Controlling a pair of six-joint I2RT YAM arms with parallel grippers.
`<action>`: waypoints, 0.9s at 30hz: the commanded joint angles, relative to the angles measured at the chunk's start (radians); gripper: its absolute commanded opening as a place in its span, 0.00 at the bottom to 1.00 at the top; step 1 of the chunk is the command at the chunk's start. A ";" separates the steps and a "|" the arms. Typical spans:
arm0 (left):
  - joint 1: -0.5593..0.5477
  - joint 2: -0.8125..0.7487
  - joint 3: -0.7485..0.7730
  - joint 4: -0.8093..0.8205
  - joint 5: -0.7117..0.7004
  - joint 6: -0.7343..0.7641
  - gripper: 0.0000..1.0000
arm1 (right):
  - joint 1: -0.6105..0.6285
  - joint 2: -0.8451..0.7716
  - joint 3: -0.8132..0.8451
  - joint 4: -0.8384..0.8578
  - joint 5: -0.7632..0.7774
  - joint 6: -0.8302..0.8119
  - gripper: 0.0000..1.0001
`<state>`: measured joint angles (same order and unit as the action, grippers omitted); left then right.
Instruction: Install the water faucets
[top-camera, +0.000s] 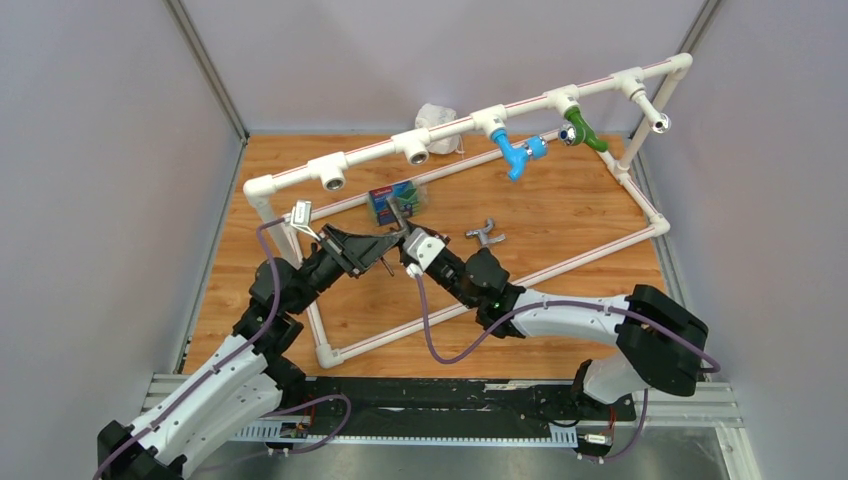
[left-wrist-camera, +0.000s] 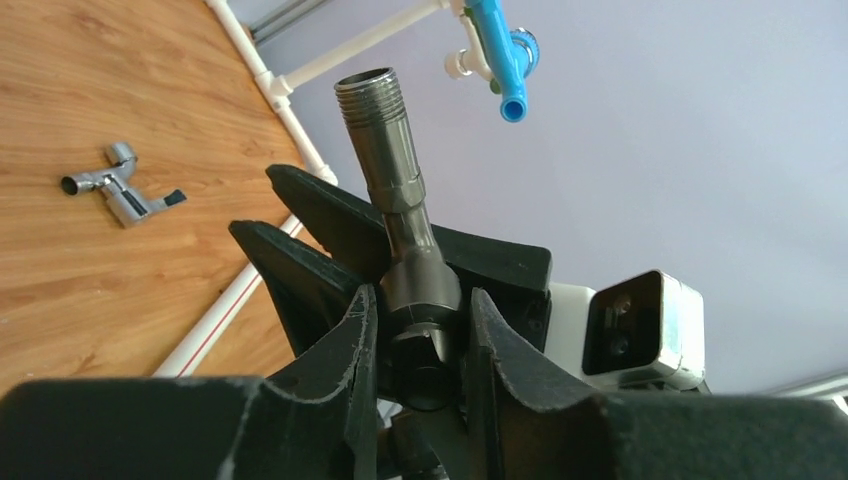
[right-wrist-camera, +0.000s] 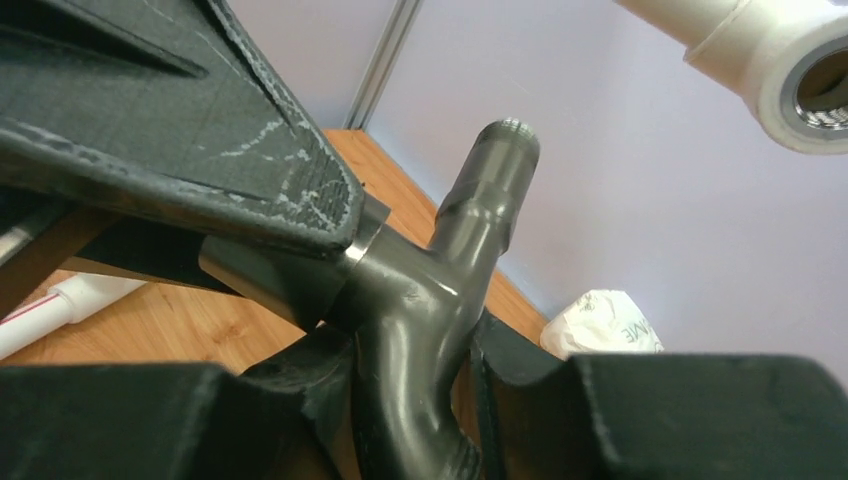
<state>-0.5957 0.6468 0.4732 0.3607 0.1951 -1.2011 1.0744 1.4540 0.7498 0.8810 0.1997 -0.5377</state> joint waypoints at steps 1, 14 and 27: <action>-0.004 -0.039 -0.004 -0.037 -0.069 -0.041 0.00 | 0.010 -0.052 -0.041 0.128 -0.006 -0.025 0.39; -0.004 -0.049 0.044 -0.187 -0.143 -0.058 0.00 | 0.068 -0.142 -0.213 0.219 -0.075 -0.504 0.63; -0.004 -0.044 0.068 -0.209 -0.117 -0.032 0.00 | 0.107 0.038 -0.102 0.242 -0.056 -0.794 0.55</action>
<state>-0.5980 0.6140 0.4820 0.1284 0.0696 -1.2465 1.1709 1.4563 0.5968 1.0649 0.1375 -1.2072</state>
